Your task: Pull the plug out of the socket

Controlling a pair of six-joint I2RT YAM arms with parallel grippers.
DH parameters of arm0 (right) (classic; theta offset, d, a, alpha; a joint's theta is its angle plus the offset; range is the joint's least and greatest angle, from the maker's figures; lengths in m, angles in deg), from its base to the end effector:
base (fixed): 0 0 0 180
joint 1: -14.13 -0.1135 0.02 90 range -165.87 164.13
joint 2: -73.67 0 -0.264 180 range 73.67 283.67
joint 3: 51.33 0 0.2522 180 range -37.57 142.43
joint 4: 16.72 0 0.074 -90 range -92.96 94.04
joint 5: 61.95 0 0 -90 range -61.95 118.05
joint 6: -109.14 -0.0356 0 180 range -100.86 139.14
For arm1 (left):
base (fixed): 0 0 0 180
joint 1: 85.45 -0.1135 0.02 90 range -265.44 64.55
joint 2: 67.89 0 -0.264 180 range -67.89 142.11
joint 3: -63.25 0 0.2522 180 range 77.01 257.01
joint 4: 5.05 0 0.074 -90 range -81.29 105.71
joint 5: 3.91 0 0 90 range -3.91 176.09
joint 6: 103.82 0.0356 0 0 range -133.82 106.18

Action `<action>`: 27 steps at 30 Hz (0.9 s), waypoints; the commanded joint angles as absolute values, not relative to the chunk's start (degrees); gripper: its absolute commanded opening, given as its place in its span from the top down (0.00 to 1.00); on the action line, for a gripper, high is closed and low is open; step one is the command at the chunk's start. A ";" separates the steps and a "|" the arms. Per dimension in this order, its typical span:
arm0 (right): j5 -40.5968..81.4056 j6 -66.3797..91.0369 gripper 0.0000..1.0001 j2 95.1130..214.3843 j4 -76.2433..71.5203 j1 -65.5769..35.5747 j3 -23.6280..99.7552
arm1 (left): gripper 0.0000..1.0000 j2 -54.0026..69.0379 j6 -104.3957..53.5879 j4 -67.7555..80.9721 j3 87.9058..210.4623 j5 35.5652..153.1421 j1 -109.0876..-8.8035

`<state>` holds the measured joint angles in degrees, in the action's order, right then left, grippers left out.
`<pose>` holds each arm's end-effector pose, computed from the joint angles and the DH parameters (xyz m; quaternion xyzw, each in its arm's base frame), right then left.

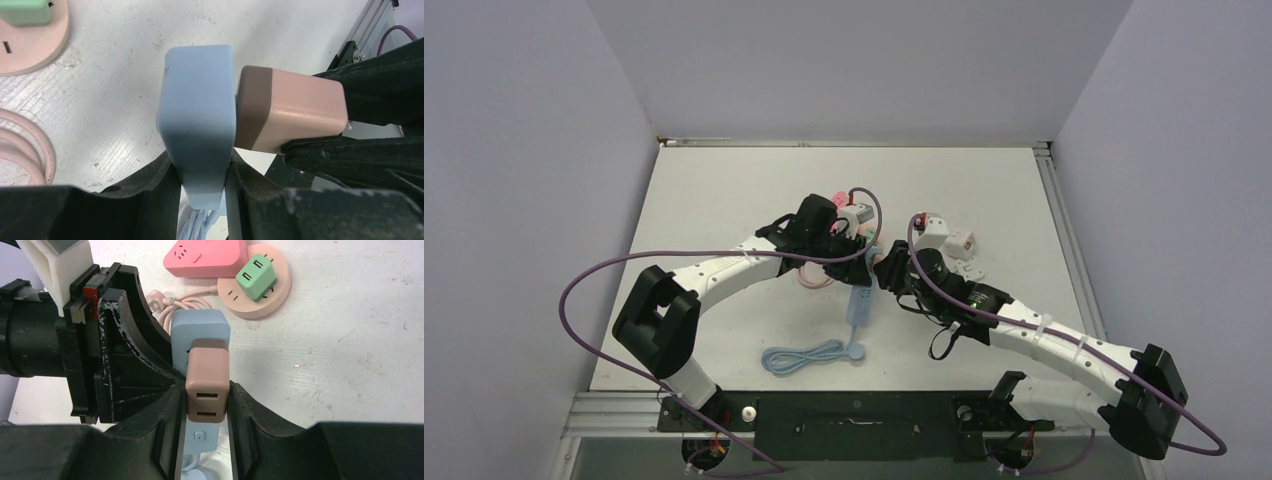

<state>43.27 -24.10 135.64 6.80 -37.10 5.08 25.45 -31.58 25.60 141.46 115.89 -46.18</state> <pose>0.1586 0.1825 0.2694 0.0074 0.8570 0.2914 0.4250 0.2613 -0.2365 0.2361 0.2622 0.8615 -0.3830 0.2059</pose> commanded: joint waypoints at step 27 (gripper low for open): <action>16.78 -18.80 0.95 123.10 3.95 -20.76 2.69 | 1.00 24.22 -30.32 24.38 145.34 112.59 -47.76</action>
